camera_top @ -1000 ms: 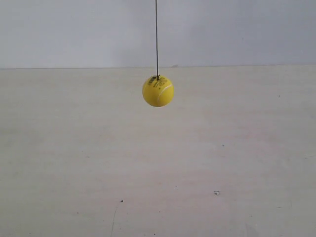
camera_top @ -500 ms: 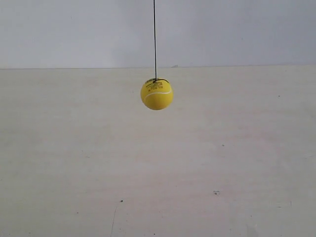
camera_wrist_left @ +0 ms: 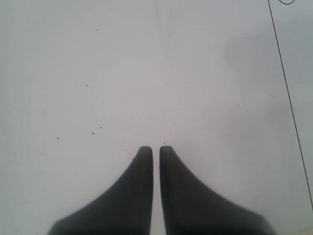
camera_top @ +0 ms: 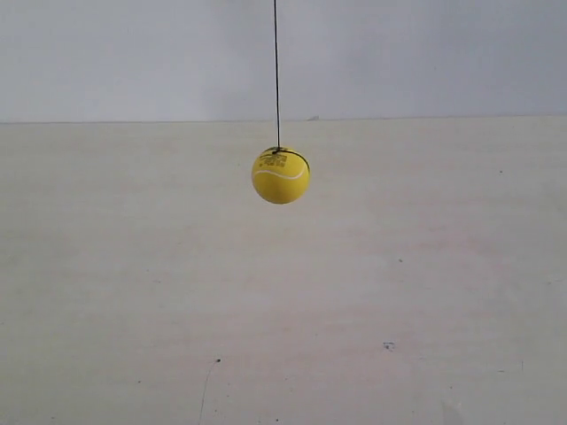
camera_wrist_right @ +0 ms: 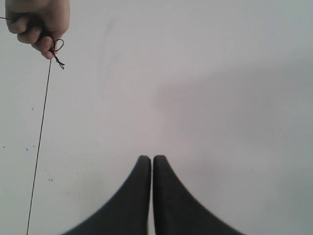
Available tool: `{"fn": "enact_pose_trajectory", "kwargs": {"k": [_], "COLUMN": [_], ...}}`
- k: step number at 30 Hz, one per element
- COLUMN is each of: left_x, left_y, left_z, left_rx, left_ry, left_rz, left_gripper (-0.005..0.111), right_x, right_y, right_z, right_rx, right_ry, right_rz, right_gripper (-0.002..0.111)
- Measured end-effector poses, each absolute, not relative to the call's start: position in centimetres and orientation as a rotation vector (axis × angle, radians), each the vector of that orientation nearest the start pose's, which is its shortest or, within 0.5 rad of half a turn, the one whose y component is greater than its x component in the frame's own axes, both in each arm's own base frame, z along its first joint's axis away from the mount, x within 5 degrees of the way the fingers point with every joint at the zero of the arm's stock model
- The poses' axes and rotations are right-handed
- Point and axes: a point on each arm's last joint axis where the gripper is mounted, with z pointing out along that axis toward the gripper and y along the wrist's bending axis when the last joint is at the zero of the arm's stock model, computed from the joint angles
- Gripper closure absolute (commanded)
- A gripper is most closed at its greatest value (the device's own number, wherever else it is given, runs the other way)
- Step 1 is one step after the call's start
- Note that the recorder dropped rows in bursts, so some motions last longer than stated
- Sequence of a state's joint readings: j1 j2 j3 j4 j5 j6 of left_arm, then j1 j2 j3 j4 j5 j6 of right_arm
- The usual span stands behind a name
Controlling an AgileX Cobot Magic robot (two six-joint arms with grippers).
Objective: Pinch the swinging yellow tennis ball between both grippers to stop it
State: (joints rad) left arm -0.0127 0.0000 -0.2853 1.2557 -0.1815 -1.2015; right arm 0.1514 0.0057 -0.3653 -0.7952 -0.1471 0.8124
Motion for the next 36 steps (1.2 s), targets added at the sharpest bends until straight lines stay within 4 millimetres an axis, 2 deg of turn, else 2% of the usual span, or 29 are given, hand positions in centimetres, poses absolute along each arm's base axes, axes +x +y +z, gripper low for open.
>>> {"fn": "enact_pose_trajectory", "kwargs": {"k": [19, 23, 29, 34, 36], "left_x": [2.4, 2.4, 2.4, 2.4, 2.4], "left_y": [-1.6, -1.6, -1.6, -1.6, -1.6], "left_z": [31.1, 31.1, 31.1, 31.1, 31.1], "left_rx": [0.19, 0.19, 0.192, 0.193, 0.193], "left_ry": [1.132, 1.132, 1.131, 1.131, 1.131], "left_rz": [-0.067, -0.067, -0.068, -0.069, -0.069], "left_gripper": [0.102, 0.102, 0.102, 0.102, 0.102], "right_x": [1.3, 2.6, 4.7, 5.5, 5.6], "right_y": [1.1, 0.7, 0.7, 0.9, 0.9], "right_z": [33.4, 31.2, 25.4, 21.9, 21.2], "right_rx": [-0.149, -0.114, -0.171, -0.196, -0.202], "right_ry": [1.028, 1.122, 1.37, 1.48, 1.511], "right_rz": [0.226, 0.166, 0.046, 0.036, 0.034], "right_gripper": [0.108, 0.108, 0.108, 0.108, 0.108]}}
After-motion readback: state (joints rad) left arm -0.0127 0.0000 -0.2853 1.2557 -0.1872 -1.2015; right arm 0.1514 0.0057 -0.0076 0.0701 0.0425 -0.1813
